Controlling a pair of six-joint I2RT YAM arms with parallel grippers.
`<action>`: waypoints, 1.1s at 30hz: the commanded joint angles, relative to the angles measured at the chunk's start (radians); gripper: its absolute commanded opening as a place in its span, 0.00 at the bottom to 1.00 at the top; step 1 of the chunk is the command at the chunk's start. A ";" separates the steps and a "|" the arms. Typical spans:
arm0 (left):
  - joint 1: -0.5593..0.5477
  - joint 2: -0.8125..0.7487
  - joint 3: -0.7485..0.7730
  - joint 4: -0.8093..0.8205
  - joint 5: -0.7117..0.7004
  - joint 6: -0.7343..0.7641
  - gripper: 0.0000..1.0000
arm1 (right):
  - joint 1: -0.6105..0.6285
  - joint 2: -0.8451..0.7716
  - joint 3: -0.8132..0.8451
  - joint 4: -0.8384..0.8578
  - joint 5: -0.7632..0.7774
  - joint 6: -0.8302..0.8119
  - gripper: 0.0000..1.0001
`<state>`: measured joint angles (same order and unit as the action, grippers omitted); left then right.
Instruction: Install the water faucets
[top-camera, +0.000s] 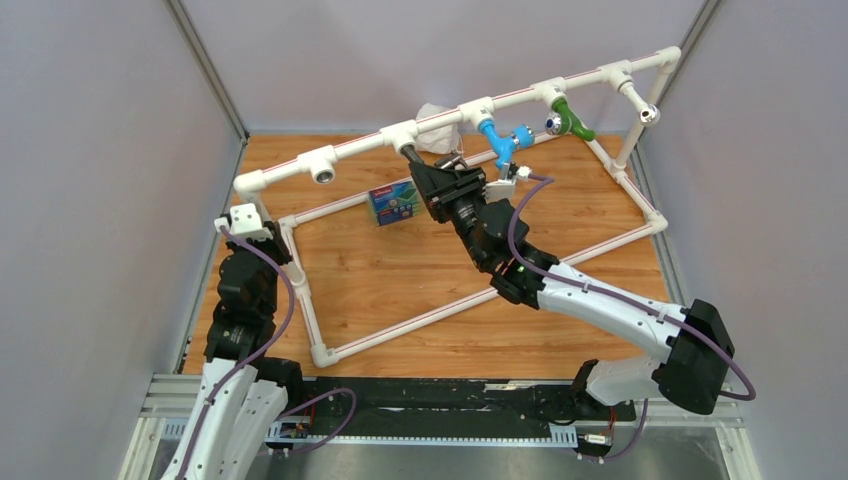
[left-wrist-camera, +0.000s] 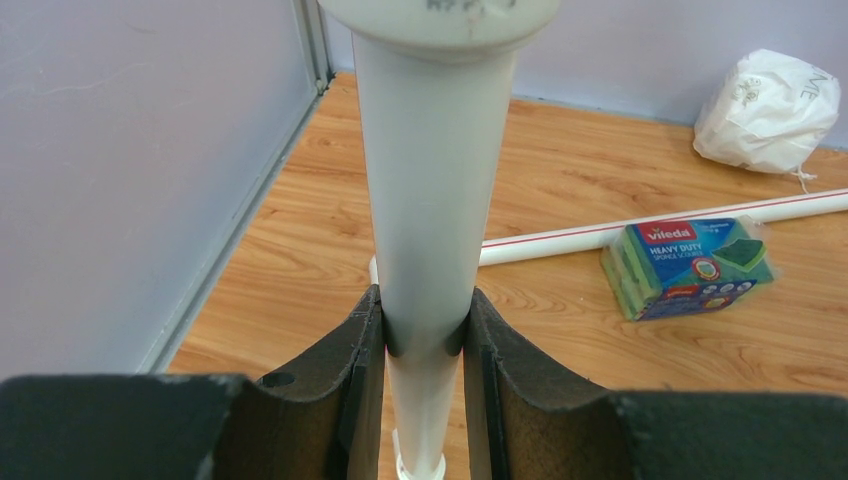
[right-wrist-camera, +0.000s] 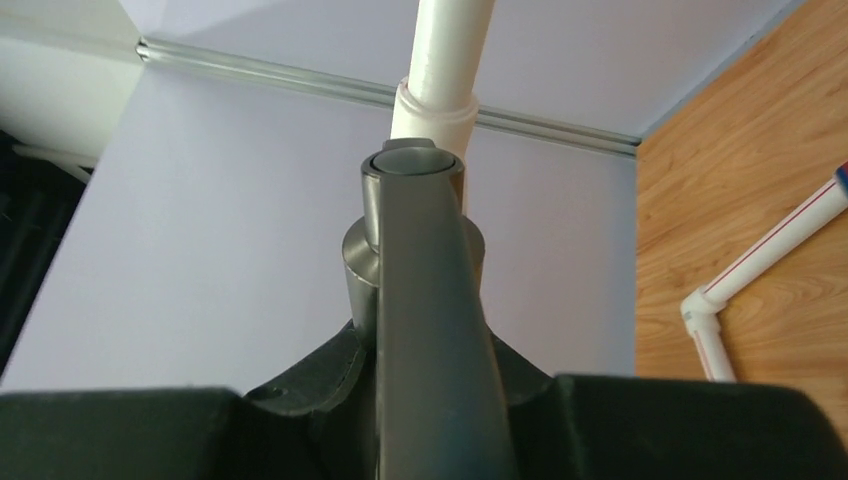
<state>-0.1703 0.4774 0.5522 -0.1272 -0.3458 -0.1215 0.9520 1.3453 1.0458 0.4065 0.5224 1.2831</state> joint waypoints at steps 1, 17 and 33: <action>-0.029 -0.040 0.003 -0.071 0.070 -0.007 0.00 | -0.024 0.083 0.002 -0.103 -0.140 0.266 0.00; -0.029 -0.037 0.003 -0.072 0.062 -0.007 0.00 | -0.021 0.042 -0.076 0.084 -0.147 0.196 0.19; -0.031 -0.019 0.006 -0.075 0.057 -0.007 0.00 | -0.002 -0.052 -0.188 0.284 -0.055 -0.299 0.00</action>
<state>-0.1818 0.4625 0.5522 -0.1577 -0.3519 -0.1181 0.9516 1.3010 0.8860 0.6498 0.5110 1.2461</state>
